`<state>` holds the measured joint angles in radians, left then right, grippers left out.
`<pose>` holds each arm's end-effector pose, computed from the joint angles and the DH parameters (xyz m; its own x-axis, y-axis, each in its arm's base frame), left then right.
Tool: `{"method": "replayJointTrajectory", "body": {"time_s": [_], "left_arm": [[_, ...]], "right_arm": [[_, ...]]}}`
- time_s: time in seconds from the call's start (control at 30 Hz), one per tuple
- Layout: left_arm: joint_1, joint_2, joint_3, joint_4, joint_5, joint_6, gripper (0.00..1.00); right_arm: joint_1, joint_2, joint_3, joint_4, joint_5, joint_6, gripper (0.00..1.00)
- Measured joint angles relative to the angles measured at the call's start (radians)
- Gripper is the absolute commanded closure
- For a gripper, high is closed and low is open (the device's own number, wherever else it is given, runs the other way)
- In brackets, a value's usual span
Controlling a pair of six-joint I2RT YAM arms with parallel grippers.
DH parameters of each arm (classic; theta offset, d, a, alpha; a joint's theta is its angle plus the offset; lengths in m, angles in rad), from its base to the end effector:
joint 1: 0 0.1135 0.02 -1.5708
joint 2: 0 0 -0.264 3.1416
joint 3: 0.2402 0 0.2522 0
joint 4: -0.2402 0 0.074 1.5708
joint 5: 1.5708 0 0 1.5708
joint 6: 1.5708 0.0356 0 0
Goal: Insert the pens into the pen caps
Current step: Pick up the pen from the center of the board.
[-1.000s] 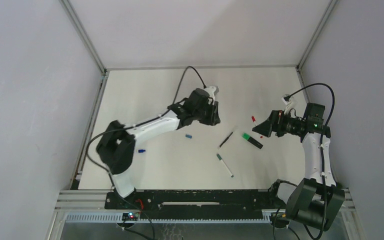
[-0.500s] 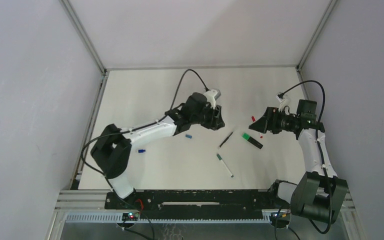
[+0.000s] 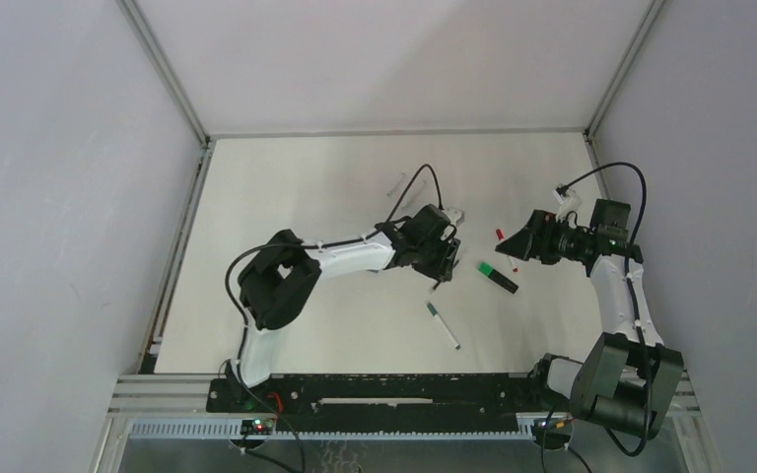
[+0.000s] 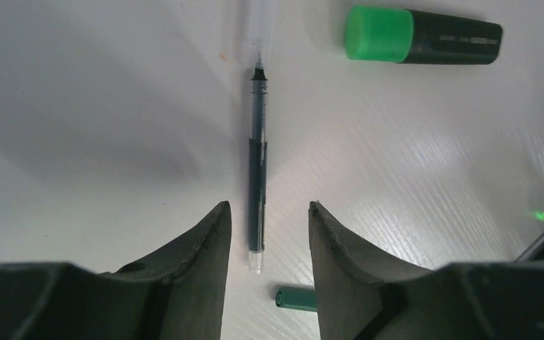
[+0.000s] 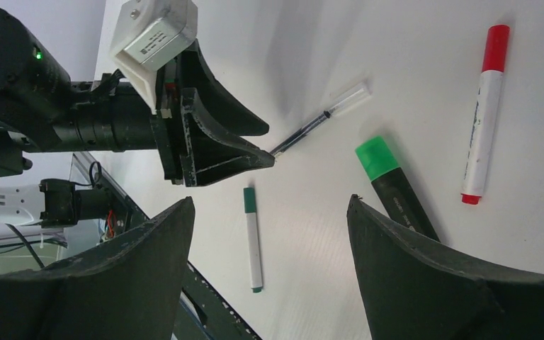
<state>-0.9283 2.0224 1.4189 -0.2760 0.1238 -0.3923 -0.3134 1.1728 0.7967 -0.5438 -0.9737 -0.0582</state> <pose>0.2605 -0.3554 0.1772 -0.7483 0.3667 -0.5527 0.6012 0.7270 -0.3317 0.2227 -0.0412 0.2479 -0.7379 0.2048 -0.6431 -0.3468 0.7024 0.6215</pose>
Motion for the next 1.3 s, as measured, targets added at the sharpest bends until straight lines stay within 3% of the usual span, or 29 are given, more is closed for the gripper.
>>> {"method": "replayJointTrajectory", "body": {"time_s": [0.37, 0.77, 1.3], "left_arm": [[-0.008, 0.083, 0.1, -0.085, -0.024, 0.001, 0.62], [-0.01, 0.11, 0.116, -0.1, -0.013, 0.009, 0.8], [-0.017, 0.138, 0.167, -0.134, -0.015, 0.06, 1.0]], "right_arm": [[-0.006, 0.0, -0.003, 0.014, -0.003, 0.016, 0.16], [0.036, 0.097, -0.003, 0.081, 0.069, 0.14, 0.31], [0.152, 0.234, 0.018, 0.096, 0.127, 0.265, 0.32]]}}
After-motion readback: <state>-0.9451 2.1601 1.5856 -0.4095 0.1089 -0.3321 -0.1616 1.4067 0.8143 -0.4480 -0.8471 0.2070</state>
